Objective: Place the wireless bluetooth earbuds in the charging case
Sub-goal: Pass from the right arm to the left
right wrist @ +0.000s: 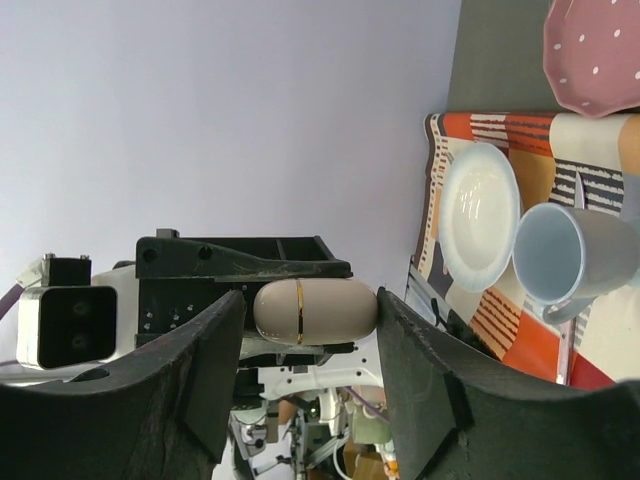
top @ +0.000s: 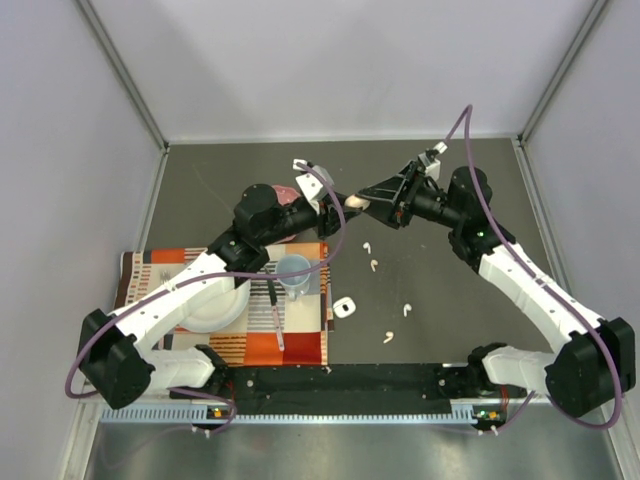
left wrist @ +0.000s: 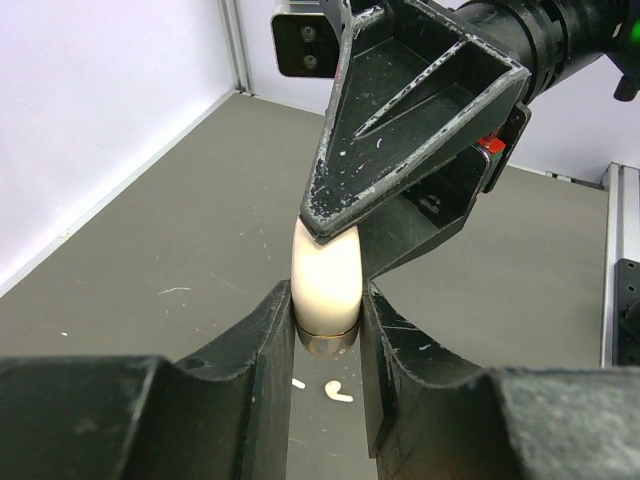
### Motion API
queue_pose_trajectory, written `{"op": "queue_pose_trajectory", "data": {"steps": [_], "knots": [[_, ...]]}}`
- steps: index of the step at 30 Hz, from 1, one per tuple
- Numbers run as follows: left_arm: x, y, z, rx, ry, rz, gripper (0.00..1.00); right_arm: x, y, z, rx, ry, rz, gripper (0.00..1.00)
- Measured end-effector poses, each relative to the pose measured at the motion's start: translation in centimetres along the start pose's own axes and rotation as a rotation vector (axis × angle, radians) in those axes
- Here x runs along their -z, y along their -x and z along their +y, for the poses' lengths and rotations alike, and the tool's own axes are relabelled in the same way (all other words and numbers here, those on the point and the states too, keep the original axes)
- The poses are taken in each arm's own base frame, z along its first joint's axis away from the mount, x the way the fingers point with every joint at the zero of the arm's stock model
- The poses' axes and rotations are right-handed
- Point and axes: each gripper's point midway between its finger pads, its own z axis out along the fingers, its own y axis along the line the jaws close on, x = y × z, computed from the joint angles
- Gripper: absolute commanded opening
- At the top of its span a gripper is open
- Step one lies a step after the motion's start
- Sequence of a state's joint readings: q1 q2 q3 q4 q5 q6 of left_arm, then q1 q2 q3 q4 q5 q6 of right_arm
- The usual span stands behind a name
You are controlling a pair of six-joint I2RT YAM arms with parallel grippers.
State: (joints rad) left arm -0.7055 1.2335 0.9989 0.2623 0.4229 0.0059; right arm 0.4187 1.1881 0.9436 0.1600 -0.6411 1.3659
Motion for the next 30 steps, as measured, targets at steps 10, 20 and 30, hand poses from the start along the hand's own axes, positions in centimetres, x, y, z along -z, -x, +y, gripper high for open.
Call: {"op": "queue_pose_trajectory", "data": {"steps": [10,20,30], "knots": [[-0.1,0.2,0.2,-0.001,0.005,-0.004,0.0,-0.3,0.1,-0.1,-0.029,0.01,0.009,0.33],[-0.1,0.2,0.5,0.017,0.023,-0.007,0.55,-0.5,0.2,-0.2,-0.058,0.028,0.008,0.12],[0.7,-1.4,0.6,0.03,0.06,-0.071,0.6,-0.5,-0.2,1.0,-0.115,0.093,0.045,0.06]]}}
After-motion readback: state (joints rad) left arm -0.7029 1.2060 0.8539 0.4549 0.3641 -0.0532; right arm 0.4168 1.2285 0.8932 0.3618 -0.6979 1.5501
